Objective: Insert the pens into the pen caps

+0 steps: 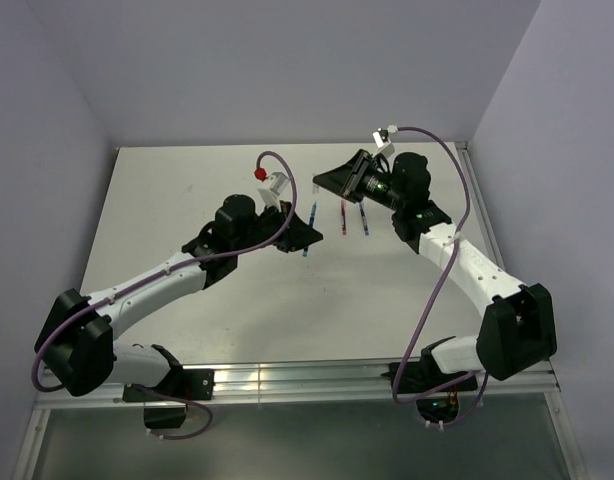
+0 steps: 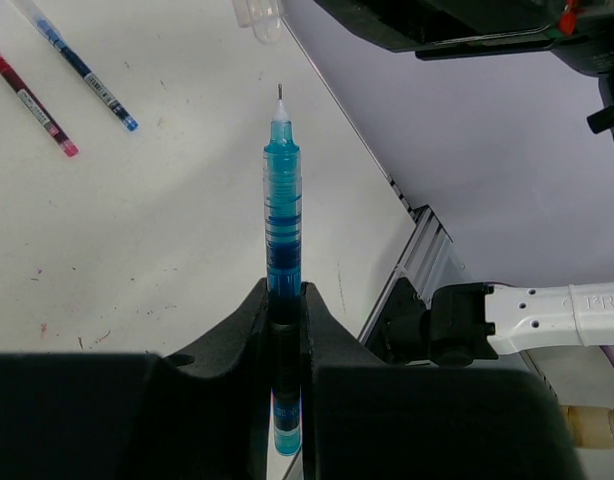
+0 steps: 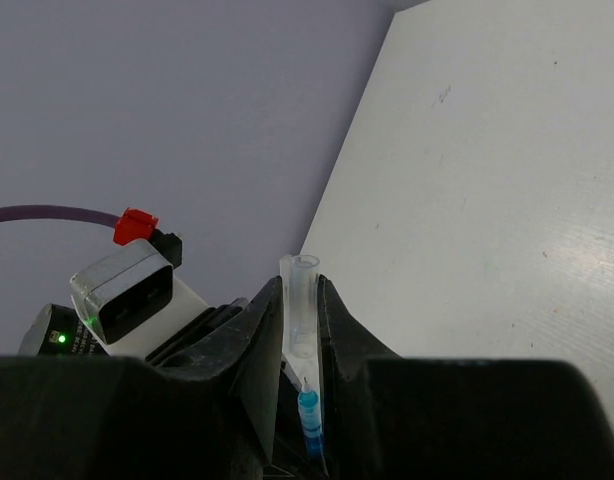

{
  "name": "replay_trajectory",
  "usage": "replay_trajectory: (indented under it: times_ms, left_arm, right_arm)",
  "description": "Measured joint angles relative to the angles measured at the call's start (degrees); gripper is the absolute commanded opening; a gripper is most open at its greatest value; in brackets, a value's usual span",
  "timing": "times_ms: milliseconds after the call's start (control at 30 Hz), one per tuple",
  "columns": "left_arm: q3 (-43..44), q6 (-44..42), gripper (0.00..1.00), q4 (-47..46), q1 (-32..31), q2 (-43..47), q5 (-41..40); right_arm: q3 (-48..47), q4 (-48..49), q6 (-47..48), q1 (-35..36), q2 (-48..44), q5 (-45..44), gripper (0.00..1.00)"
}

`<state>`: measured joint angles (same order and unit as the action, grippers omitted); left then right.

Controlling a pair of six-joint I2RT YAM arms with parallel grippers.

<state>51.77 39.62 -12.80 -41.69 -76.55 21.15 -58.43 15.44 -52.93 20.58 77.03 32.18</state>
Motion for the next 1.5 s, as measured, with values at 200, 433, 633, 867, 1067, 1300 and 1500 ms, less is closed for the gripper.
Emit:
replay_trajectory:
  times_ms: [200, 433, 633, 867, 1067, 1300, 1500]
  left_arm:
    - [0.02, 0.0, 0.0, -0.02, 0.28, 0.0, 0.0]
    - [0.02, 0.0, 0.0, 0.0, 0.81, 0.0, 0.0]
    - [0.02, -0.02, 0.0, 0.0, 0.96, 0.0, 0.0]
    - [0.02, -0.04, 0.0, 0.02, 1.01, 0.0, 0.0]
    - [0.02, -0.07, 0.0, 0.07, 1.01, 0.0, 0.0]
    - [0.02, -0.15, 0.0, 0.17, 1.03, 0.0, 0.0]
    - [0.02, -0.17, 0.0, 0.17, 1.03, 0.04, 0.0]
  right_arm:
    - [0.22, 0.07, 0.02, 0.02, -0.87, -0.04, 0.0]
    - [0.39, 0.04, 0.04, 0.26, -1.16, -0.07, 0.0]
    - [0.39, 0.02, 0.09, 0.83, -1.16, -0.33, 0.0]
    - [0.39, 0.0, 0.28, 1.44, -1.11, -0.96, 0.0]
    - [0.39, -0.07, 0.74, 1.84, -1.07, -1.51, 0.0]
    - [0.39, -0.28, 1.49, 2.16, -0.81, -2.38, 0.0]
    - [0.39, -0.66, 1.84, 2.16, -0.72, -2.82, 0.0]
